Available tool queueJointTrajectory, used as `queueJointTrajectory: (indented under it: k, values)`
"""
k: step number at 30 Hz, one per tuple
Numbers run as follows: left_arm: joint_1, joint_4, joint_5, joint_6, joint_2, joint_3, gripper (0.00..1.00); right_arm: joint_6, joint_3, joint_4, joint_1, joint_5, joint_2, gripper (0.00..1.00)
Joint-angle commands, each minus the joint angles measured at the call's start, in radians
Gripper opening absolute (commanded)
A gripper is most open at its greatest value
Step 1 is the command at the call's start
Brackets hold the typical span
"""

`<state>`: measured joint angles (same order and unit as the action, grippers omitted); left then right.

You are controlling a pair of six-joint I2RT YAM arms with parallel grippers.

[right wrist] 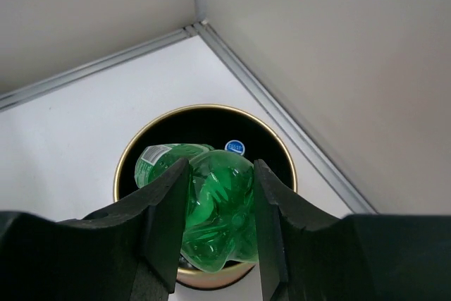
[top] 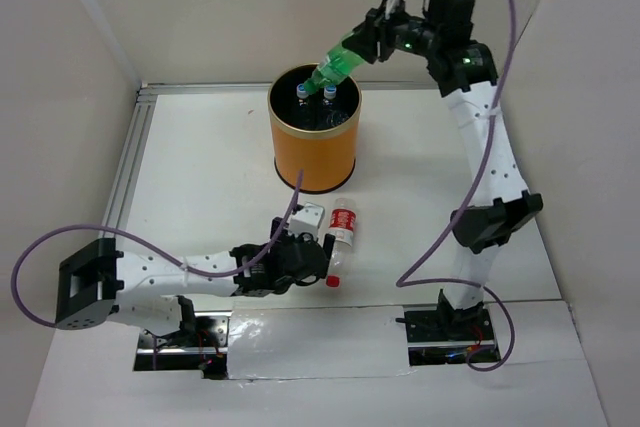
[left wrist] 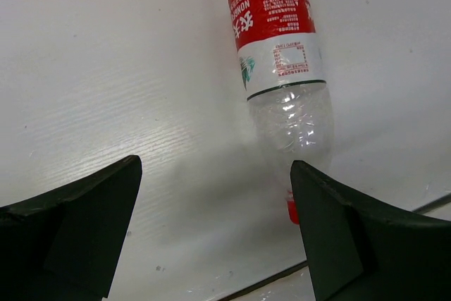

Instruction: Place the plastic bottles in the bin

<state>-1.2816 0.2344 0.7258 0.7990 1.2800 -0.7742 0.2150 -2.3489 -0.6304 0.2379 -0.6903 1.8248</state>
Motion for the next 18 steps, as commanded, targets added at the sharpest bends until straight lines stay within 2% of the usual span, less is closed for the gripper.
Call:
queueJointTrajectory:
  k: [1,2,3,4,5,6,7,11,13,15,17,18]
  values:
    - [-0.005,-0.075,-0.005,-0.04,0.054,-0.052,0.99,0.024,-0.033,0.025,0.035,0.09,0.094,0.06]
    - [-0.005,-0.093,-0.005,-0.055,0.071,-0.075,0.99,0.035,-0.033,0.009,0.044,0.09,0.111,0.11]
    - [-0.005,-0.102,-0.005,-0.064,0.091,-0.088,0.99,0.035,-0.033,-0.011,0.054,0.101,0.134,0.23]
    - [-0.005,-0.113,-0.018,-0.082,0.134,-0.1,0.99,0.049,-0.033,-0.021,0.054,0.101,0.134,0.41]
    - [0.005,-0.113,-0.029,-0.083,0.157,-0.131,0.99,0.049,-0.042,-0.022,0.054,0.101,0.134,0.8]
    - [0.019,-0.139,-0.041,-0.098,0.179,-0.146,0.99,0.049,-0.032,-0.031,0.054,0.112,0.134,0.95]
    - [0.019,-0.153,-0.07,-0.121,0.202,-0.16,0.99,0.049,-0.017,-0.031,0.044,0.112,0.122,1.0]
    - [0.068,-0.199,-0.141,-0.15,0.317,-0.24,0.99,0.021,0.062,-0.022,-0.031,0.092,0.028,1.0]
    - [0.103,-0.199,-0.15,-0.15,0.401,-0.302,0.99,0.011,0.17,-0.031,-0.098,0.077,-0.046,1.0]
    - [0.155,-0.091,-0.163,-0.094,0.476,-0.4,0.99,0.011,0.314,-0.031,-0.168,0.064,-0.103,1.0]
    - [0.185,0.01,-0.184,-0.055,0.577,-0.447,0.93,0.011,0.419,-0.04,-0.222,0.036,-0.194,1.0]
    - [0.194,0.011,-0.198,-0.055,0.596,-0.456,0.83,0.011,0.527,-0.04,-0.273,0.023,-0.221,1.0]
